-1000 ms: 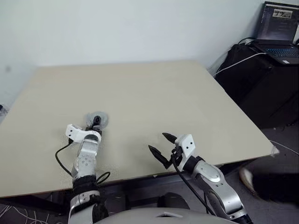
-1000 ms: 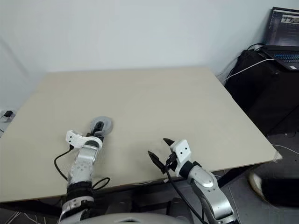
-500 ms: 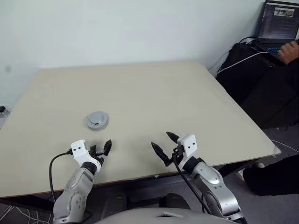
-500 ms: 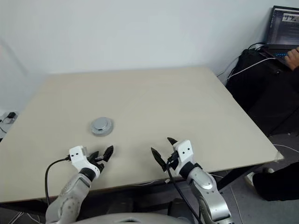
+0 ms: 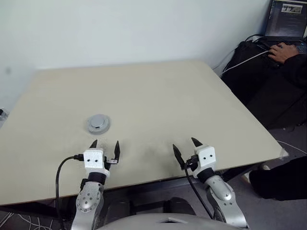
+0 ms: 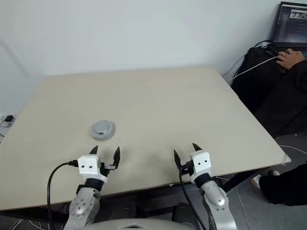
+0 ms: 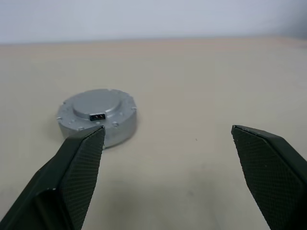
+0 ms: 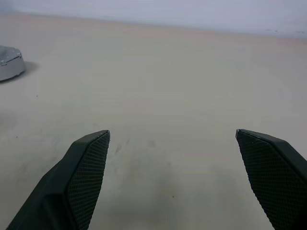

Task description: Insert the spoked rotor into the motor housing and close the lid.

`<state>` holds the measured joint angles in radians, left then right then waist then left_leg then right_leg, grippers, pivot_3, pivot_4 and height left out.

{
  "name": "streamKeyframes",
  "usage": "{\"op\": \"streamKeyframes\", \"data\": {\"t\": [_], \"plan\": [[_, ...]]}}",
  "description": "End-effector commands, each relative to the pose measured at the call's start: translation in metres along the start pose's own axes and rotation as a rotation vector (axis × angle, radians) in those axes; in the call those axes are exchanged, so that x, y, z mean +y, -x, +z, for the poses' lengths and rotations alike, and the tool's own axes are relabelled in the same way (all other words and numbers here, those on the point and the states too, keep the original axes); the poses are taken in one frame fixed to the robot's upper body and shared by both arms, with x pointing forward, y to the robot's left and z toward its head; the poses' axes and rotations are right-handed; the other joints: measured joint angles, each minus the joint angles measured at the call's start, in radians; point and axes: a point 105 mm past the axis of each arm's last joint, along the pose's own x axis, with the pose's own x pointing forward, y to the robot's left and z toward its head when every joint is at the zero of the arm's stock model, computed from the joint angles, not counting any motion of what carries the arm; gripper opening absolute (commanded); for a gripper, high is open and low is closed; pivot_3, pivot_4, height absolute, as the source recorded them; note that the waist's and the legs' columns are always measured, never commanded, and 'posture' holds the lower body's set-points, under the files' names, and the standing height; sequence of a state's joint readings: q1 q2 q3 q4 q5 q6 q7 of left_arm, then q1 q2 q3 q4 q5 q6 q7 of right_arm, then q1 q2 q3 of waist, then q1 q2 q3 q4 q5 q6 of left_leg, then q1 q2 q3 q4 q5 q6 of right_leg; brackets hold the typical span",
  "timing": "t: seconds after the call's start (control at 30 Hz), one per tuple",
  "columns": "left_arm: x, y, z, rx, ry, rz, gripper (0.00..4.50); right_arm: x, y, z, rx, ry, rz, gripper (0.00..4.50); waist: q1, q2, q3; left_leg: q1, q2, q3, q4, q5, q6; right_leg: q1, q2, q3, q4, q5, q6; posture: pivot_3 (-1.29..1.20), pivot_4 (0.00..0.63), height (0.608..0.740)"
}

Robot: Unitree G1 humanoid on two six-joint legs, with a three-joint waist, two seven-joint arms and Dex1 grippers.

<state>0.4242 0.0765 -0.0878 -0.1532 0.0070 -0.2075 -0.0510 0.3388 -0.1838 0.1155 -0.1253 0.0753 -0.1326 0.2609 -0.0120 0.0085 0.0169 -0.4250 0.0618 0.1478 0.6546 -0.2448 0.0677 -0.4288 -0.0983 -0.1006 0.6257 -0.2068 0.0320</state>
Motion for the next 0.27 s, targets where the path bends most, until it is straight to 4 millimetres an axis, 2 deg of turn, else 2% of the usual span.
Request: {"op": "streamKeyframes", "data": {"t": [0.03,0.27], "plan": [[-0.0050,-0.0035,0.0127,-0.067,-0.014,-0.021,4.47,-0.0020,-0.0010,0.0112,-0.056,0.013,-0.021,4.50,0.000,0.000,0.000,0.000,0.000,0.000,0.000,0.000,0.000,0.000,0.000,0.000,0.000,0.000,0.000,0.00,0.000,0.740],[-0.0068,-0.0079,0.0173,-0.088,-0.026,-0.030,4.47,-0.0050,-0.0017,0.0048,-0.053,0.001,-0.039,4.50,0.000,0.000,0.000,0.000,0.000,0.000,0.000,0.000,0.000,0.000,0.000,0.000,0.000,0.000,0.000,0.00,0.000,0.740]]}}
